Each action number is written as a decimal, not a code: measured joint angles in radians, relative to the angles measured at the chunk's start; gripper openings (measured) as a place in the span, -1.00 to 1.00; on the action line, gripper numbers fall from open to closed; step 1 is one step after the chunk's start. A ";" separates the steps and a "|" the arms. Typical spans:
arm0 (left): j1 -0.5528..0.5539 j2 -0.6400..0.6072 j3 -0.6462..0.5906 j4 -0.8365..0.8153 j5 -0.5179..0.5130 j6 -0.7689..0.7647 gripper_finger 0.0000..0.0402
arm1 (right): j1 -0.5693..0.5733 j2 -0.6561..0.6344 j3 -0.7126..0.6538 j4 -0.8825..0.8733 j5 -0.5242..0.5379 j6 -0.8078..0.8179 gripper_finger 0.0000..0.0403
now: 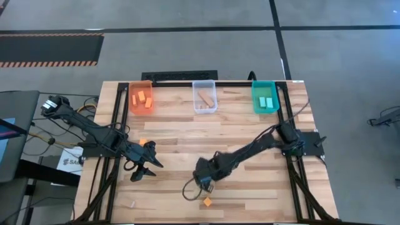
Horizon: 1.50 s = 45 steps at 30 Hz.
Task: Sort & place blocks by color
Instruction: Put the blue triangle block into the blue bin
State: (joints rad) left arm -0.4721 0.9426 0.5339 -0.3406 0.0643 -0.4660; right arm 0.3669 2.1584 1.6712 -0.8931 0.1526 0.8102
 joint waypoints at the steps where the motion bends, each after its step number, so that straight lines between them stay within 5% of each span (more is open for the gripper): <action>1: 0.000 0.000 0.000 0.000 0.000 -0.001 0.11 | -0.012 -0.029 0.003 -0.047 0.026 -0.017 -0.97; 6: 0.000 0.000 0.000 0.001 -0.028 -0.024 0.11 | -0.096 -0.171 0.001 -0.256 0.225 -0.171 -0.98; 12: 0.000 -0.007 0.000 0.028 -0.053 -0.062 0.11 | -0.296 -0.371 -0.033 -0.394 0.278 -0.329 -0.99; 23: 0.000 -0.070 0.000 0.027 -0.194 -0.123 0.11 | -0.866 -0.696 -0.396 -0.162 0.268 -0.622 -0.99; 31: 0.000 -0.074 0.000 0.057 -0.304 -0.197 0.11 | -1.235 -0.702 -0.575 0.085 0.133 -0.764 -1.00; 45: 0.023 -0.073 0.000 0.068 -0.441 -0.261 0.11 | -1.422 -0.579 -0.589 0.159 0.079 -0.822 -0.98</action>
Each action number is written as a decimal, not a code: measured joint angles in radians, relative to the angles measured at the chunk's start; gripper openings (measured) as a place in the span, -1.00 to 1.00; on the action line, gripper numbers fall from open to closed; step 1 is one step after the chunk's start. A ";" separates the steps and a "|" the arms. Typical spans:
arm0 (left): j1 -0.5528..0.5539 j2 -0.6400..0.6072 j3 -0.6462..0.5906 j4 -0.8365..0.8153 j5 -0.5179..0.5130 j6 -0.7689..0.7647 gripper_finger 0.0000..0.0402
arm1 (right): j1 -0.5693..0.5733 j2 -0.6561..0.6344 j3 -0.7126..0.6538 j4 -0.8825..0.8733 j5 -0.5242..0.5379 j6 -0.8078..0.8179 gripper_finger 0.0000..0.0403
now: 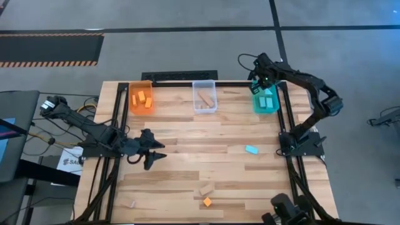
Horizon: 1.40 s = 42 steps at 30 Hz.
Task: Sort & place blocks by color
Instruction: Put the blue triangle block into the blue bin, then put the brown arch block into the transparent bin
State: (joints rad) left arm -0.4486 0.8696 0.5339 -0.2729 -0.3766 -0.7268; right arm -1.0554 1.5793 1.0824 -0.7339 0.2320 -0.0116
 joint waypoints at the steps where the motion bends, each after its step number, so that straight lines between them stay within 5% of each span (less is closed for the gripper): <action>1: 0.005 0.000 0.000 0.002 0.000 0.000 0.11 | 0.000 0.004 0.000 0.003 -0.002 0.000 -0.96; 14: 0.023 0.000 0.000 0.004 0.002 -0.011 0.11 | 0.010 -0.001 0.014 -0.026 -0.005 0.003 -0.44; 22: 0.023 0.000 0.000 0.003 0.009 0.004 0.11 | 0.119 -0.138 0.059 -0.163 -0.199 0.101 -0.18; 25: 0.023 0.000 0.000 0.003 0.001 0.011 0.11 | 0.232 -0.213 0.042 -0.207 -0.299 0.176 -0.13; 32: 0.031 0.000 0.000 0.008 -0.114 0.104 0.11 | 0.635 -0.375 -0.102 -0.130 -0.310 0.408 -0.10; 42: 0.086 0.000 0.000 -0.033 0.112 0.330 0.11 | 1.187 -0.397 -0.238 0.342 -0.311 0.456 -0.10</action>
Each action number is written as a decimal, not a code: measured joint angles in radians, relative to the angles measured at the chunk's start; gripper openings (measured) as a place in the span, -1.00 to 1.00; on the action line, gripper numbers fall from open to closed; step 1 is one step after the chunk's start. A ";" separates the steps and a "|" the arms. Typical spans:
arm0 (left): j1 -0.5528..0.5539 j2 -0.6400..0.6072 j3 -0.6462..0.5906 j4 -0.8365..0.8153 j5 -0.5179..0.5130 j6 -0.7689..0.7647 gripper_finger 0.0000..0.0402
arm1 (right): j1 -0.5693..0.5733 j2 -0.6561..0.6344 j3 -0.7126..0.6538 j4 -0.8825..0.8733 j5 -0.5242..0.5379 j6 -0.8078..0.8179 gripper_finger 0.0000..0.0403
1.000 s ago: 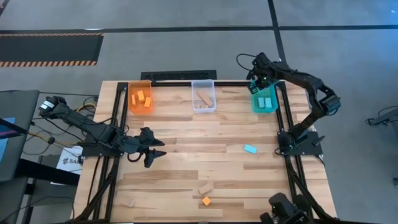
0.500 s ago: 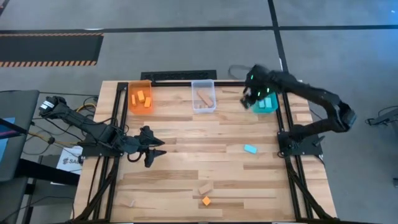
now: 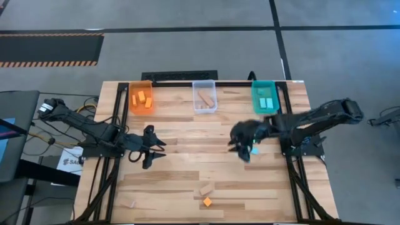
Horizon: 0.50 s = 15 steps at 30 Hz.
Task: Sort & place blocks by color
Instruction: Put the brown arch block into the transparent bin
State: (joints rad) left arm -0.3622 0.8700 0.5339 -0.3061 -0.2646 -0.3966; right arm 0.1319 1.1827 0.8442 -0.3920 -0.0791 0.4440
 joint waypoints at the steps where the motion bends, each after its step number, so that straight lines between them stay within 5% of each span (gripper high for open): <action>1: 0.008 0.000 0.000 -0.007 0.007 0.009 0.11 | 0.034 0.016 -0.003 0.031 0.002 -0.054 -0.10; 9: 0.053 0.001 0.000 0.009 0.032 0.035 0.11 | 0.215 0.282 -0.001 0.385 0.002 -0.144 -0.12; 15: 0.054 0.001 0.000 0.006 0.103 0.036 0.11 | 0.266 0.445 0.090 0.400 -0.002 -0.194 0.03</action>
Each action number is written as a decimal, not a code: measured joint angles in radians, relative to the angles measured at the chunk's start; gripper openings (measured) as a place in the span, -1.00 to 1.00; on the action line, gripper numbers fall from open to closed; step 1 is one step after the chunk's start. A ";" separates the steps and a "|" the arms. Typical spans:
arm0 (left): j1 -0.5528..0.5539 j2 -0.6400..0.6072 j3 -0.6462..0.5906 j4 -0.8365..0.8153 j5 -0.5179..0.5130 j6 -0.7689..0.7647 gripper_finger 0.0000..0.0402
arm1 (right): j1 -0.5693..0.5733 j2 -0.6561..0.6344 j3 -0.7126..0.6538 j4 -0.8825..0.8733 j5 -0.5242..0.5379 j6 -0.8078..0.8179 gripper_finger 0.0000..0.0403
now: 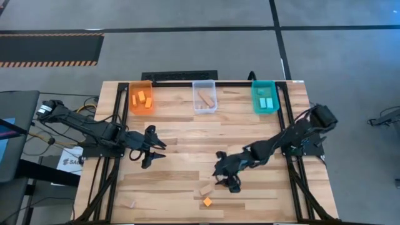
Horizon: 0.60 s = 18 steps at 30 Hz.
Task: Sort & place blocks by color
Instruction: Put the brown arch block into the transparent bin
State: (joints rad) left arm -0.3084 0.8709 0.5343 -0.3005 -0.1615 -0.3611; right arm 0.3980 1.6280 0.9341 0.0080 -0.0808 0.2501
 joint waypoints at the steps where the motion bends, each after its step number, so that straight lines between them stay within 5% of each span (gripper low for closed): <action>1: 0.000 0.000 0.000 -0.002 0.001 0.000 0.11 | 0.006 0.024 0.016 0.007 0.002 -0.023 0.08; 10: 0.000 0.000 0.000 -0.002 0.019 0.009 0.11 | 0.044 0.223 0.135 0.006 0.001 -0.207 0.50; 18: 0.000 0.000 0.000 0.000 0.026 0.007 0.11 | 0.038 0.339 0.193 -0.001 0.054 -0.191 0.54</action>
State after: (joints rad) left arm -0.3084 0.8711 0.5343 -0.3007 -0.1356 -0.3544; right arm 0.4360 1.9673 1.1269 0.0070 -0.0263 0.0590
